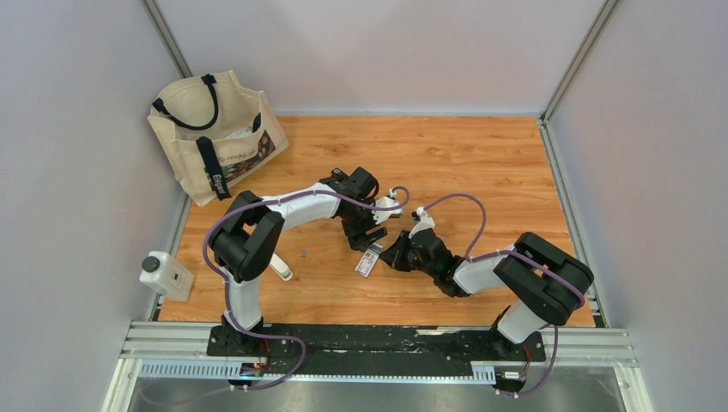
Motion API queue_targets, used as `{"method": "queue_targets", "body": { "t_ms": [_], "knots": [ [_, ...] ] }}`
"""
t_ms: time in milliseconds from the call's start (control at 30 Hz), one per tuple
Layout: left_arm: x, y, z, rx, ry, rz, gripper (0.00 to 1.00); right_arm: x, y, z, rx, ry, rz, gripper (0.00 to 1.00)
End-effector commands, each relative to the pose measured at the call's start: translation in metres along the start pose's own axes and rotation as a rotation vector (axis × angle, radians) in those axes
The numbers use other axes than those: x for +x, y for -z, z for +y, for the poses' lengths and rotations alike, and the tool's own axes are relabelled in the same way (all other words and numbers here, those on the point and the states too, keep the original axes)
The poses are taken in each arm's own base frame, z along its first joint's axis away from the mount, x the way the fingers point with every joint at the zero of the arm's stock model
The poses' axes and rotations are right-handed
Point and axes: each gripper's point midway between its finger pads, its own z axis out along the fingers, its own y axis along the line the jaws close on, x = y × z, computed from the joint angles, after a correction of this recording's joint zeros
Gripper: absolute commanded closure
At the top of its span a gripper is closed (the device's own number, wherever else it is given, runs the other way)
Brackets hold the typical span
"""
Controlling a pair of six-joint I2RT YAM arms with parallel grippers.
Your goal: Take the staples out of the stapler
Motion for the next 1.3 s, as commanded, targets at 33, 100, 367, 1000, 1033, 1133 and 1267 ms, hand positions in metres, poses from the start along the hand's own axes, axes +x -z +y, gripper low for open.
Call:
{"method": "queue_targets", "body": {
  "t_ms": [33, 100, 367, 1000, 1033, 1133, 1267],
  "knots": [
    [-0.005, 0.009, -0.005, -0.001, 0.017, -0.018, 0.22, -0.020, -0.006, 0.028, -0.085, -0.015, -0.077, 1.00],
    [-0.006, 0.009, -0.005, -0.003, 0.017, -0.019, 0.22, -0.022, -0.006, 0.030, -0.093, -0.017, -0.082, 1.00],
    [-0.006, 0.009, -0.004, -0.009, 0.017, -0.022, 0.23, -0.022, -0.006, 0.028, -0.088, -0.025, -0.086, 1.00],
    [-0.006, 0.009, -0.002, -0.022, 0.021, -0.022, 0.23, -0.023, 0.001, 0.021, -0.068, -0.021, -0.108, 1.00],
    [-0.006, 0.009, -0.001, -0.024, 0.021, -0.022, 0.23, -0.024, 0.001, 0.023, -0.077, -0.023, -0.112, 1.00],
    [-0.006, 0.010, -0.001, -0.027, 0.019, -0.024, 0.23, -0.026, -0.001, 0.028, -0.092, -0.020, -0.114, 1.00],
    [-0.008, 0.011, -0.001, -0.026, 0.018, -0.026, 0.23, -0.023, -0.005, 0.035, -0.106, -0.011, -0.104, 1.00]
  ]
}}
